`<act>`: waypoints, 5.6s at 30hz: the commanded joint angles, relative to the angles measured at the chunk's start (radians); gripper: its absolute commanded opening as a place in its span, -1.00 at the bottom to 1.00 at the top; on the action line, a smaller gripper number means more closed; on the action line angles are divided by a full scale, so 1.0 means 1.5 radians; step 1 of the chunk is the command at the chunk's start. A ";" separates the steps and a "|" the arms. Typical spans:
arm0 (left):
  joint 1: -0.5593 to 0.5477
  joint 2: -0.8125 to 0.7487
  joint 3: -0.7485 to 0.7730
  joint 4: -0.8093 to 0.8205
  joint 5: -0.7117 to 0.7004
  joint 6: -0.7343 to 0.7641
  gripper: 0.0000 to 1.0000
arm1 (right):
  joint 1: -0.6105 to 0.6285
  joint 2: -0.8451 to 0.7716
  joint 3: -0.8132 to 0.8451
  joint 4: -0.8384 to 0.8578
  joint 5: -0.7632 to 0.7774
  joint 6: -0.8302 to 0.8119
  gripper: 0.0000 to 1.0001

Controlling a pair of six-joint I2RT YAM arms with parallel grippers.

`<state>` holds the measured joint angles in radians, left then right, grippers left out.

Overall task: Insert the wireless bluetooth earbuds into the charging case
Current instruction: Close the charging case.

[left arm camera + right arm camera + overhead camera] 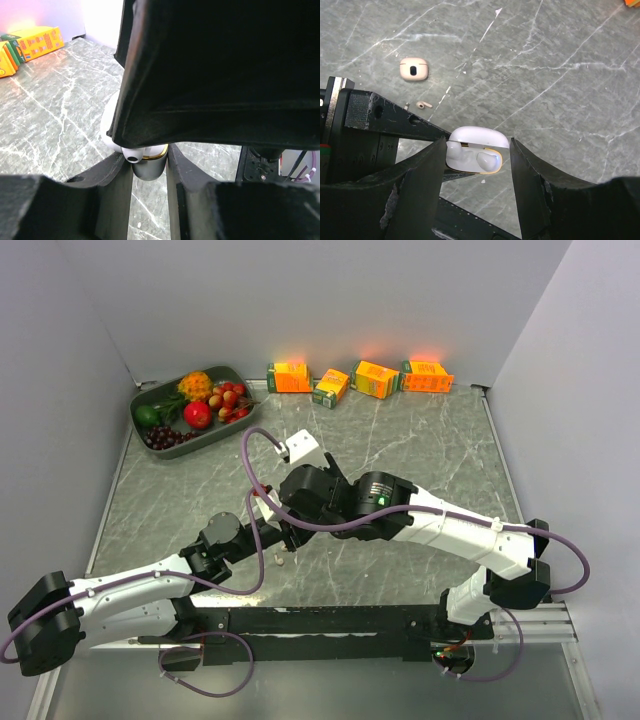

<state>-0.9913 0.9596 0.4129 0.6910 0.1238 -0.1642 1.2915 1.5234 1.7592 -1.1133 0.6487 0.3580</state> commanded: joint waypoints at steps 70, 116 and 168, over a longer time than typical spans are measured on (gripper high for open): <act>0.001 -0.003 0.033 0.021 -0.019 -0.003 -0.98 | 0.008 -0.137 -0.069 0.068 -0.063 -0.038 0.35; 0.001 -0.024 0.034 0.018 -0.009 -0.007 -0.97 | -0.054 -0.109 -0.136 0.090 -0.095 -0.024 0.39; 0.002 -0.012 0.036 0.017 -0.017 0.001 -0.97 | -0.065 -0.170 -0.163 0.085 -0.079 -0.032 0.42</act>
<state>-0.9916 0.9508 0.4267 0.6548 0.1066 -0.1692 1.2125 1.3205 1.5269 -0.9520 0.4770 0.3244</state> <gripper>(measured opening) 0.330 0.706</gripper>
